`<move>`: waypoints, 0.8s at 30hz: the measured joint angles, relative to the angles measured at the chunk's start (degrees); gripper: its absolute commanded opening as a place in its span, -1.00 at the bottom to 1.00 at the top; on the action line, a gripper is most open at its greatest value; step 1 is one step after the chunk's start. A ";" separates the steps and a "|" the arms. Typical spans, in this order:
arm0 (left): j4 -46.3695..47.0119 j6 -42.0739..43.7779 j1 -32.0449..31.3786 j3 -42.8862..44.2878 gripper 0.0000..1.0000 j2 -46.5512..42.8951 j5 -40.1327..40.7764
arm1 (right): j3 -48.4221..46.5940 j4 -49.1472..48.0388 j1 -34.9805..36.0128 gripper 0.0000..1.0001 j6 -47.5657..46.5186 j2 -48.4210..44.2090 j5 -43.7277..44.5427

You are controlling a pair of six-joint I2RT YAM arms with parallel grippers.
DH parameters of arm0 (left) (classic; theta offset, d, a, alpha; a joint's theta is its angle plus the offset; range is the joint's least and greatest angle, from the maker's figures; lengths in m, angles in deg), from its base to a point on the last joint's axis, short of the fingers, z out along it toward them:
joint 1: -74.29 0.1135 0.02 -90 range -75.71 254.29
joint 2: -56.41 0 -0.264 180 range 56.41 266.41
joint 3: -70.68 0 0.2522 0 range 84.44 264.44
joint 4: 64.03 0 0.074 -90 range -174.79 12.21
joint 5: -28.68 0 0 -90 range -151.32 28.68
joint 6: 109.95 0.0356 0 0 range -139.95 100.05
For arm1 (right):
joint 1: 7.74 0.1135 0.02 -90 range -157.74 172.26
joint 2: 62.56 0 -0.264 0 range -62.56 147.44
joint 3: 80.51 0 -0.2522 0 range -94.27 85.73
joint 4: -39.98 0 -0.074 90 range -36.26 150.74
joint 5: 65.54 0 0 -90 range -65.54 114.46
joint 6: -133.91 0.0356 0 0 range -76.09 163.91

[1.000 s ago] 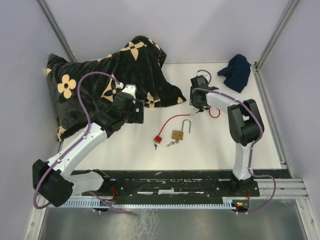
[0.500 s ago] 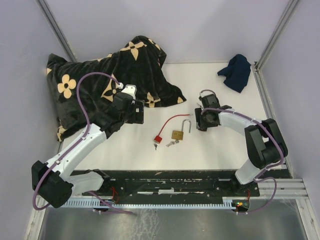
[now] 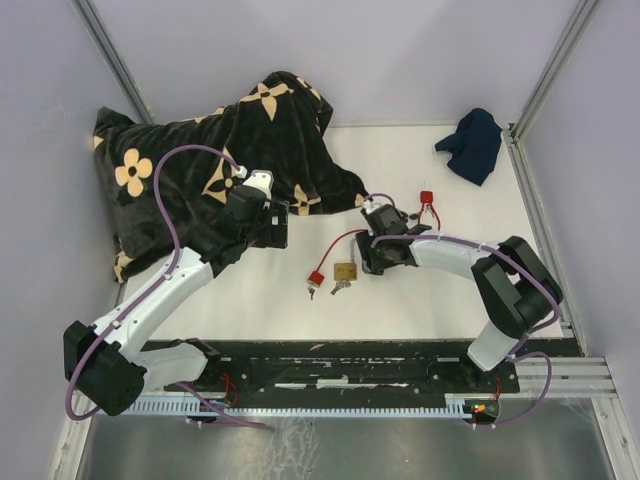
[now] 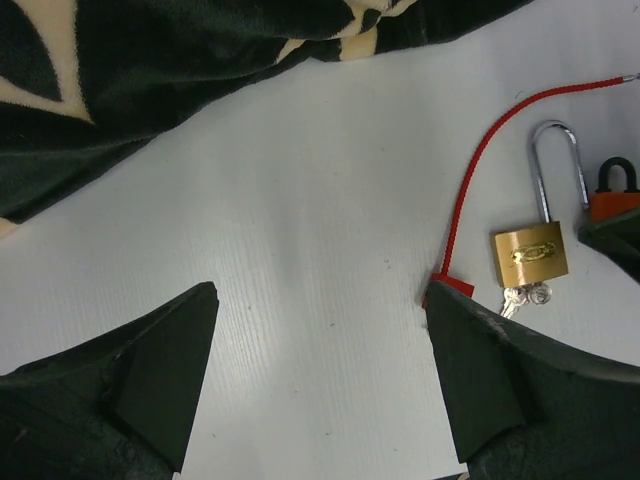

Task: Unlock with the key
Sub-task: Move the lock to the center of the board, then place the lock at the center of the board.

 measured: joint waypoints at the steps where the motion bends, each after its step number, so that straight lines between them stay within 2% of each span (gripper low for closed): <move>1: -0.02 0.00 0.00 0.00 0.81 0.00 0.00 | -0.76 -0.37 1.25 -0.61 0.39 0.76 -0.02; 7: 0.00 0.00 0.00 -0.02 0.81 0.00 0.04 | -8.13 -0.87 7.50 -0.62 2.64 7.04 -0.92; 13: -0.02 0.00 0.00 -0.09 0.81 0.00 0.39 | -12.68 0.24 9.03 -0.64 2.21 10.34 -2.32; 18: -0.02 0.00 0.00 -0.09 0.81 0.00 0.92 | -12.96 3.13 7.72 -0.61 -1.44 10.05 -2.38; 24: -0.04 0.00 0.00 -0.09 0.81 0.00 1.57 | -11.91 7.15 2.23 -0.49 -6.71 8.44 -2.60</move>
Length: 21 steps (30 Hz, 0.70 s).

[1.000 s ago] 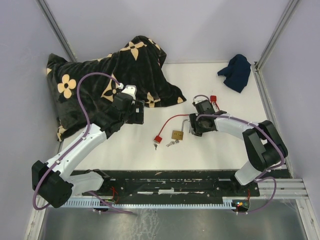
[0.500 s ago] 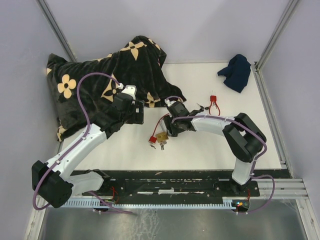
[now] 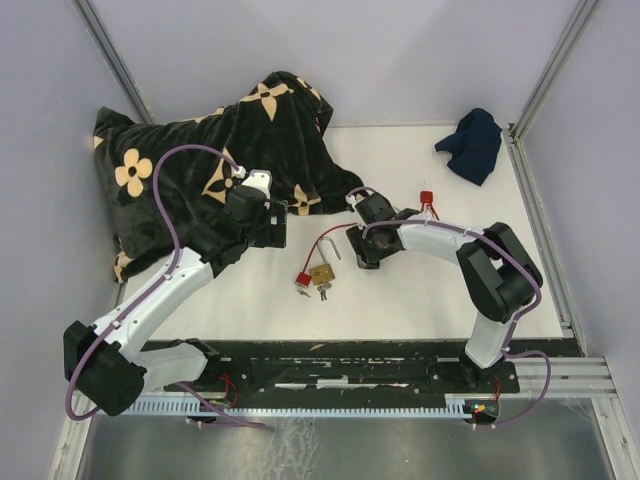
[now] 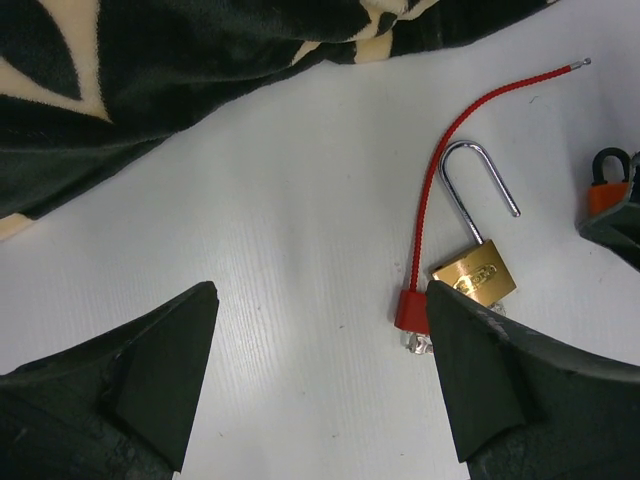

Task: Unlock with the key
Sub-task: Place the lock at the center of the board.

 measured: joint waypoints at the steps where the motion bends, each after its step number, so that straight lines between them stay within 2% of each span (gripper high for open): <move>1: 0.02 0.00 0.00 0.00 0.81 0.00 0.07 | 0.00 0.33 -0.59 -0.46 -0.81 0.00 -0.07; 4: 0.00 0.00 0.00 -0.02 0.82 0.00 0.20 | -0.13 0.79 -1.18 -0.30 -3.50 0.09 -0.44; 6: 0.00 0.00 0.00 0.00 0.82 0.00 0.22 | -0.92 1.36 -1.07 -0.06 -5.27 0.72 -0.57; 11: 0.00 0.00 0.00 -0.02 0.83 -0.02 0.37 | -4.11 2.49 -1.36 0.24 -8.33 2.78 -1.14; 21: 0.00 0.00 0.00 -0.02 0.83 -0.48 1.75 | -9.09 8.20 -6.05 0.50 -10.58 1.64 -2.93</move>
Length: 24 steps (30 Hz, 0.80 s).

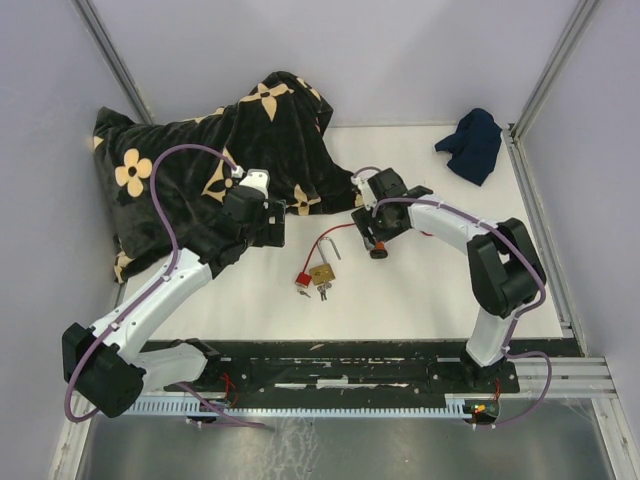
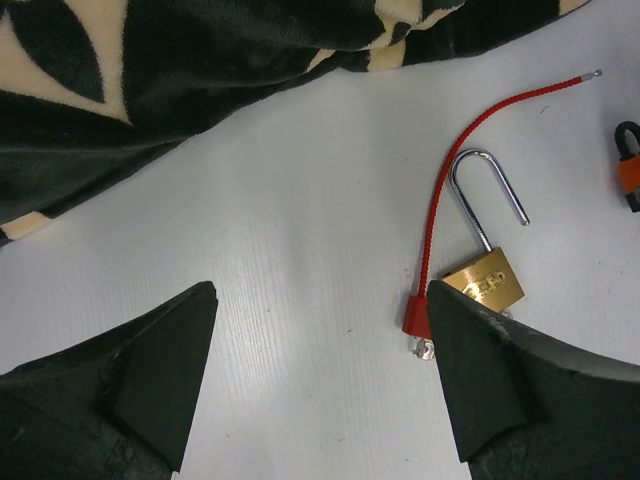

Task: Unlock with the key
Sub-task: Place the lock at the center of the board, then pick up the key from the center of the board.

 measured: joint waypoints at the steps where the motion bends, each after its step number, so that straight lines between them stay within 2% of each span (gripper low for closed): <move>1: 0.00 0.00 0.00 0.00 0.83 -0.02 0.02 | -0.17 0.22 -0.83 0.50 -0.13 -0.61 -0.33; 8: 0.00 0.00 0.00 0.00 0.83 -0.11 0.02 | -3.26 1.36 -4.87 0.49 -1.75 -1.99 -3.28; 14: -0.02 0.00 0.00 0.00 0.83 -0.11 0.02 | -5.95 1.40 -6.71 0.38 -3.10 -0.55 -2.38; 24: -0.02 0.00 0.02 -0.02 0.83 -0.11 0.02 | -16.09 0.11 -15.43 0.21 -3.91 11.54 -1.97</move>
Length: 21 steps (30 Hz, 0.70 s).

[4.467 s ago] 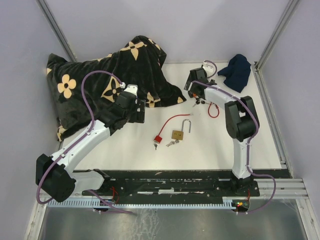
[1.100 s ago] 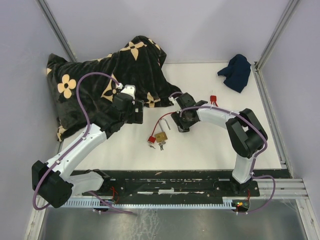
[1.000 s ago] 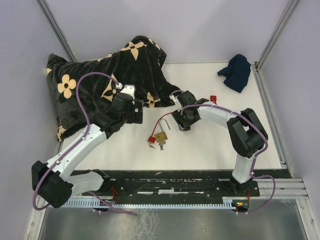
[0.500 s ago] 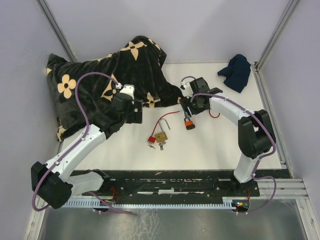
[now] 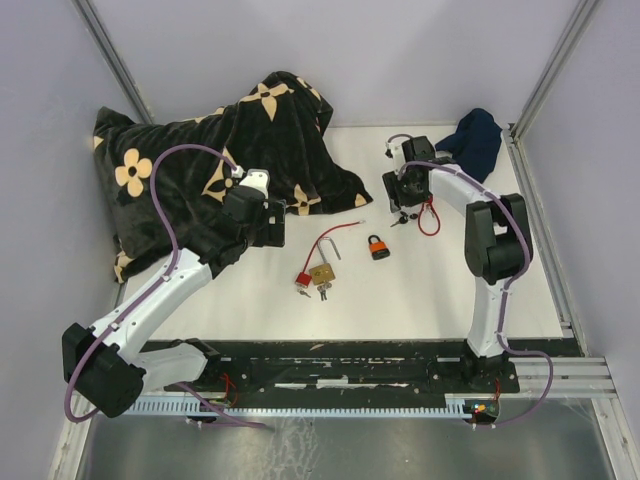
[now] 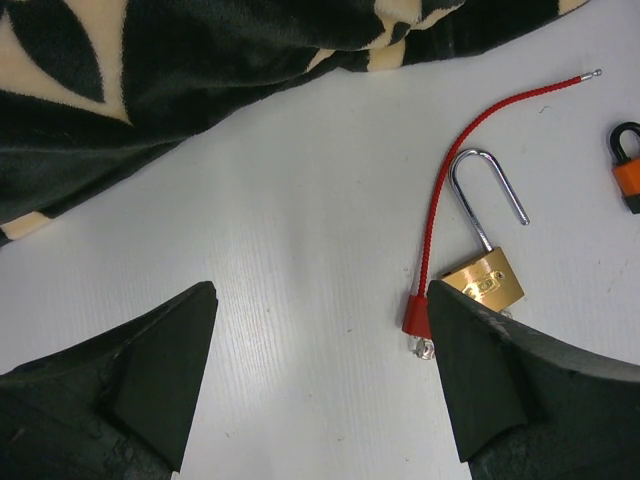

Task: Unlock with the key
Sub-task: Pick up the key from the center of the board.

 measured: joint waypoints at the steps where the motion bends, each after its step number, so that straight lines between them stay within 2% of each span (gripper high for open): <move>1: 0.02 0.00 0.00 0.00 0.83 0.00 -0.02 | -0.85 0.09 -0.26 0.18 -0.15 1.20 -0.02; 8: 0.00 0.00 0.09 -0.09 0.83 0.00 -0.07 | -3.89 1.31 -0.66 -0.05 -0.44 6.45 -0.50; 17: 0.04 0.00 0.09 -0.13 0.82 0.00 -0.68 | -3.45 2.05 -0.74 -0.67 -0.61 6.40 -0.96; 21: 0.07 0.00 0.09 -0.26 0.82 -0.20 -2.27 | -1.18 1.55 -0.74 -0.81 -0.15 4.90 -1.42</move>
